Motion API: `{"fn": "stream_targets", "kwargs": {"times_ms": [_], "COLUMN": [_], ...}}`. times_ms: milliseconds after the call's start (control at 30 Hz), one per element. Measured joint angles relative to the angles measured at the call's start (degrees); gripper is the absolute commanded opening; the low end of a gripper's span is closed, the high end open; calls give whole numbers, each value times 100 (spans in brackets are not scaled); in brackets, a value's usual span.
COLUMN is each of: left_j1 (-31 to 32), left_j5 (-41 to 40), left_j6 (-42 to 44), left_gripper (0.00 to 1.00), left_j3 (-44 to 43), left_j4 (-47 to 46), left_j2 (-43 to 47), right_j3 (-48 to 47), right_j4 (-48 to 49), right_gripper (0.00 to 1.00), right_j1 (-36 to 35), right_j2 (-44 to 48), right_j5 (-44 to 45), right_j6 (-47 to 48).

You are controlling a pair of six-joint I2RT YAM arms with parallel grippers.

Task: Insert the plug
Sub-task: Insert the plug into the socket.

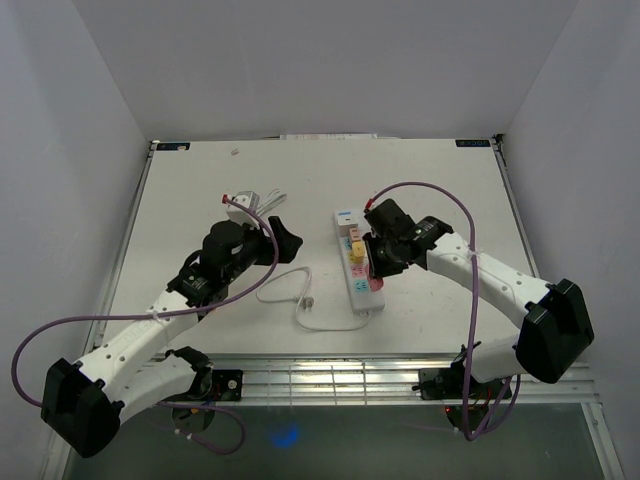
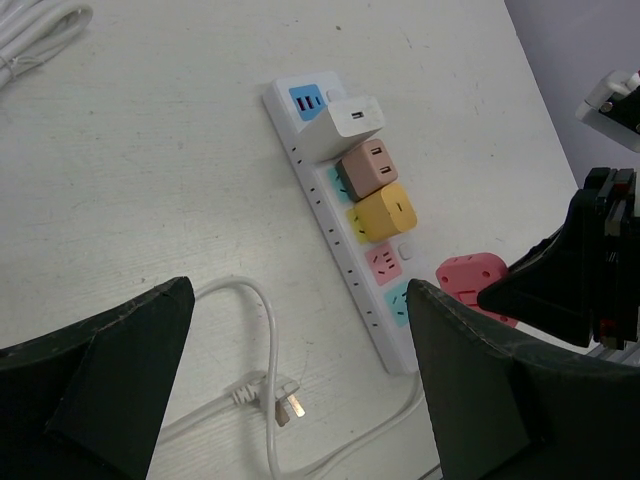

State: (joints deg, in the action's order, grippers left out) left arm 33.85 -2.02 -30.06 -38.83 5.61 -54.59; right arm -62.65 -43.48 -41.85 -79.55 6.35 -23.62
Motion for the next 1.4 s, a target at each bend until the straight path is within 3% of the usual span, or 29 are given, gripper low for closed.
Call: {"fn": "stream_targets", "kwargs": {"times_ms": [1400], "left_j1": [0], "left_j5": [-42], "left_j6": [11], "left_gripper": [98], "left_j3": [11], "left_j4": [-7], "left_j2": [118], "right_j3": [214], "right_j4": [597], "right_gripper": [8], "right_j1": [-184], "right_j2": [-326], "right_j5": [149], "right_j6": [-212]}}
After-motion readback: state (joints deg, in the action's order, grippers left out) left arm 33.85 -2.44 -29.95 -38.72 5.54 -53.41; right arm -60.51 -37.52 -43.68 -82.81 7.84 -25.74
